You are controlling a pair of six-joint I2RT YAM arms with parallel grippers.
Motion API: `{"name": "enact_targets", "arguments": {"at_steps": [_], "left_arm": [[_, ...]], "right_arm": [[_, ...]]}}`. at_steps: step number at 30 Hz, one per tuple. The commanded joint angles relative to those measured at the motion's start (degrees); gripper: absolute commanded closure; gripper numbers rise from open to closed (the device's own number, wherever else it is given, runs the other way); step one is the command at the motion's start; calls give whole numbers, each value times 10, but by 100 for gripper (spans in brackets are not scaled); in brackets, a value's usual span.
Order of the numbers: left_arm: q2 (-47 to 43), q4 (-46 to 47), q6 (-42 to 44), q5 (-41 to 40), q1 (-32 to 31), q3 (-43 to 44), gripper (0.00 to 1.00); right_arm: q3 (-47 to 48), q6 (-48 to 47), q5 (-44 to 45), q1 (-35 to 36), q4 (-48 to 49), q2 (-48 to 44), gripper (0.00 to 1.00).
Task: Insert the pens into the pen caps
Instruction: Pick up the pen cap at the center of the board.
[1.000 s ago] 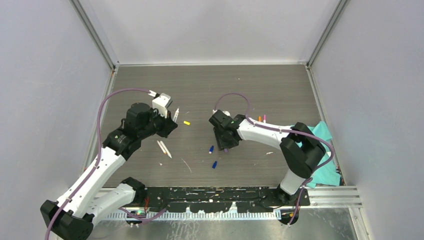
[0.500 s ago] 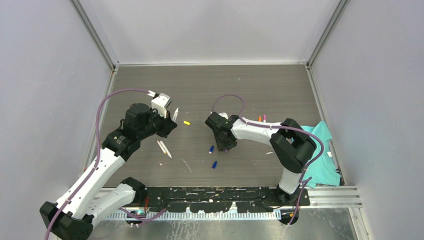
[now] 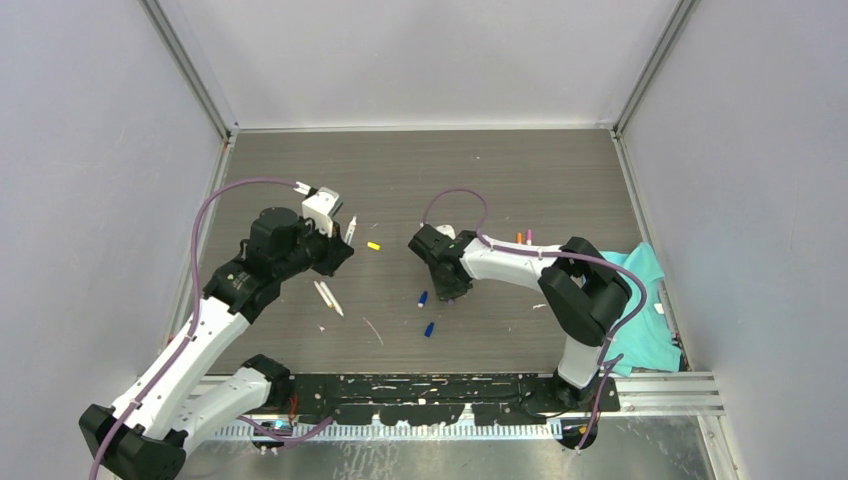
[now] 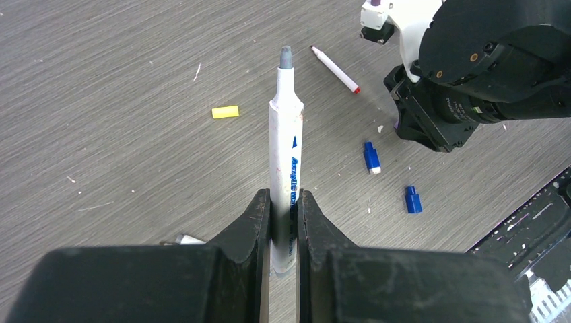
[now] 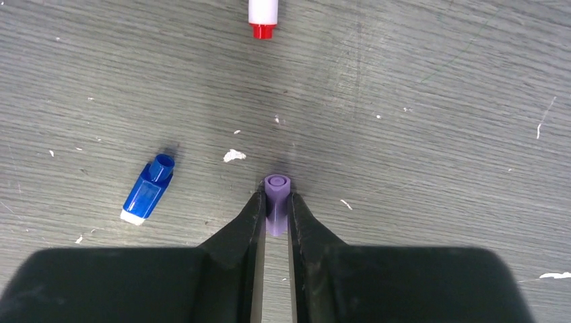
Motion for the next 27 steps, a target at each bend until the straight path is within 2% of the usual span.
{"name": "enact_targets", "arguments": {"at_steps": [1, 5, 15, 20, 27], "left_arm": [[-14, 19, -13, 6, 1, 5, 100], [-17, 5, -32, 12, 1, 12, 100], [-13, -4, -59, 62, 1, -10, 100], [-7, 28, -132, 112, -2, -24, 100], [-10, 67, -230, 98, -81, -63, 100]], "right_arm": [[-4, 9, 24, -15, 15, -3, 89], [-19, 10, 12, -29, 24, -21, 99], [-44, 35, -108, -74, 49, -134, 99], [-35, 80, -145, -80, 74, -195, 99], [-39, 164, -190, -79, 149, -258, 99]]}}
